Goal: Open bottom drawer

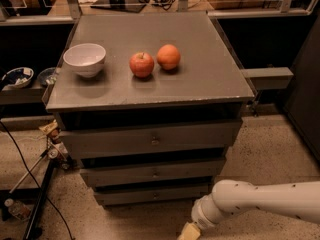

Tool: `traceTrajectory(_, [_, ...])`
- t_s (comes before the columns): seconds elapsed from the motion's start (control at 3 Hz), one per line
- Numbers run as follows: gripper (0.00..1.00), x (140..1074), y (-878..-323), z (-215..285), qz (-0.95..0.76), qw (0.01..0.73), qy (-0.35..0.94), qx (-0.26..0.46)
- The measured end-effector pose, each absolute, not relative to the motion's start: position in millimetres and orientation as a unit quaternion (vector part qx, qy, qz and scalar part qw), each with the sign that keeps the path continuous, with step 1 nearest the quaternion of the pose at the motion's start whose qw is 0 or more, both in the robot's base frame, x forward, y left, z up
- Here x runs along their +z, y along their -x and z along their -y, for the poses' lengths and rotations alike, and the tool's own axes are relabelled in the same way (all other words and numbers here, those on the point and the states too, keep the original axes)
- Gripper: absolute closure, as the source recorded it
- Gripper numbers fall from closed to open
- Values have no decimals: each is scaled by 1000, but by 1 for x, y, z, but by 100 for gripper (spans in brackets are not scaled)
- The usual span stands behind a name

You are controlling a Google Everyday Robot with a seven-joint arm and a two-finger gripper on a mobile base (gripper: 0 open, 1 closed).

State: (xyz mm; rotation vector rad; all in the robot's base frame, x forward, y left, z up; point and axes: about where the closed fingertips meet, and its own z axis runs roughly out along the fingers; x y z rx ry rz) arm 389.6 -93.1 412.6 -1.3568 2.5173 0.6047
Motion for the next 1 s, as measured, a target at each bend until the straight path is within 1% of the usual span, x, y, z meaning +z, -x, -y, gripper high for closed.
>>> traceTrajectory(0.33, [0, 382, -421, 65, -843, 142, 463, 232])
traceTrajectory(1.0, [0, 372, -432, 61, -840, 155, 462, 239])
